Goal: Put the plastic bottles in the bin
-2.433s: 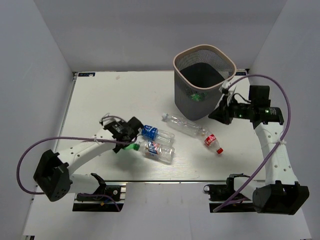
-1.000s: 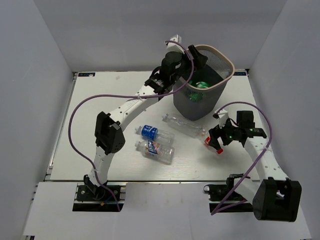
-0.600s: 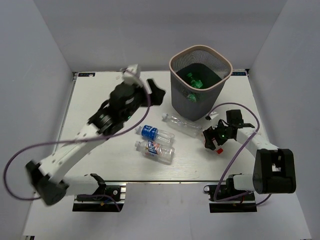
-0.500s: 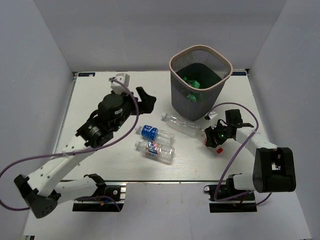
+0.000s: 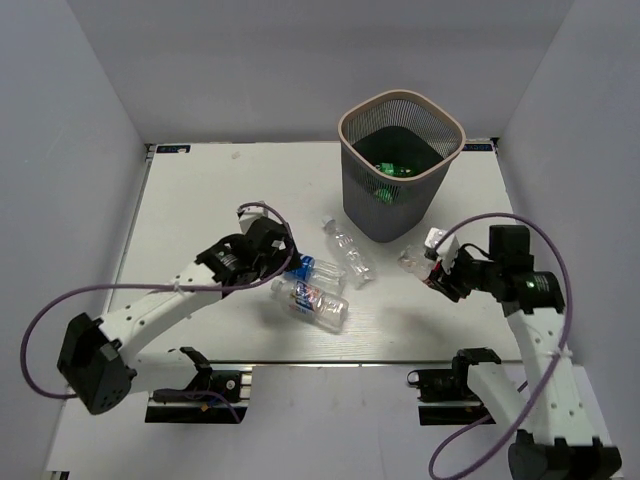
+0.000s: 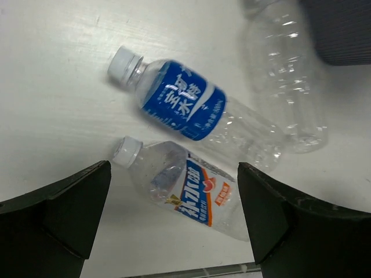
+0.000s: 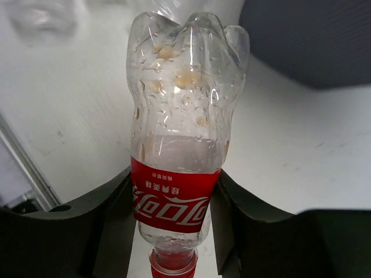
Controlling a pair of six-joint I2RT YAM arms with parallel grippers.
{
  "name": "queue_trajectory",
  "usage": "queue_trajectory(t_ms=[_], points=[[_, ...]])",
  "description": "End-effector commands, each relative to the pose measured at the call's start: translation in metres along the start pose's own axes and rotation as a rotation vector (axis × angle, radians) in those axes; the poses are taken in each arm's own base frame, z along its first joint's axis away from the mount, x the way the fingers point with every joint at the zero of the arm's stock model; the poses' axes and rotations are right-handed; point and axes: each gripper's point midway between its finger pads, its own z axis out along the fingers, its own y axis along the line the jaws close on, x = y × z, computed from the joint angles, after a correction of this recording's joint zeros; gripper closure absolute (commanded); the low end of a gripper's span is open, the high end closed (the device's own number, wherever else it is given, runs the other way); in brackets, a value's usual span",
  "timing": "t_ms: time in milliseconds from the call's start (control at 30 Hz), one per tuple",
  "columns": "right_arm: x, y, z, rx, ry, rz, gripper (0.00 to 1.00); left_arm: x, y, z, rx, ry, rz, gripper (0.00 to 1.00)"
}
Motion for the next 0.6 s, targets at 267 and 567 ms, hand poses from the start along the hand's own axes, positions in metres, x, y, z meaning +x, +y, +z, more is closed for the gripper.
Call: queue_trajectory(t_ms=[267, 567], points=[[-0.148, 0.007, -0.095, 0.084, -0.474, -0.337, 1.0, 0.006, -0.026, 0.032, -0.034, 0.065, -0.229, 0.0], [-0.263, -0.119, -0.123, 0.33, -0.754, -0.055, 1.0, 0.022, -0.028, 0.063, -0.096, 0.109, -0.245, 0.0]])
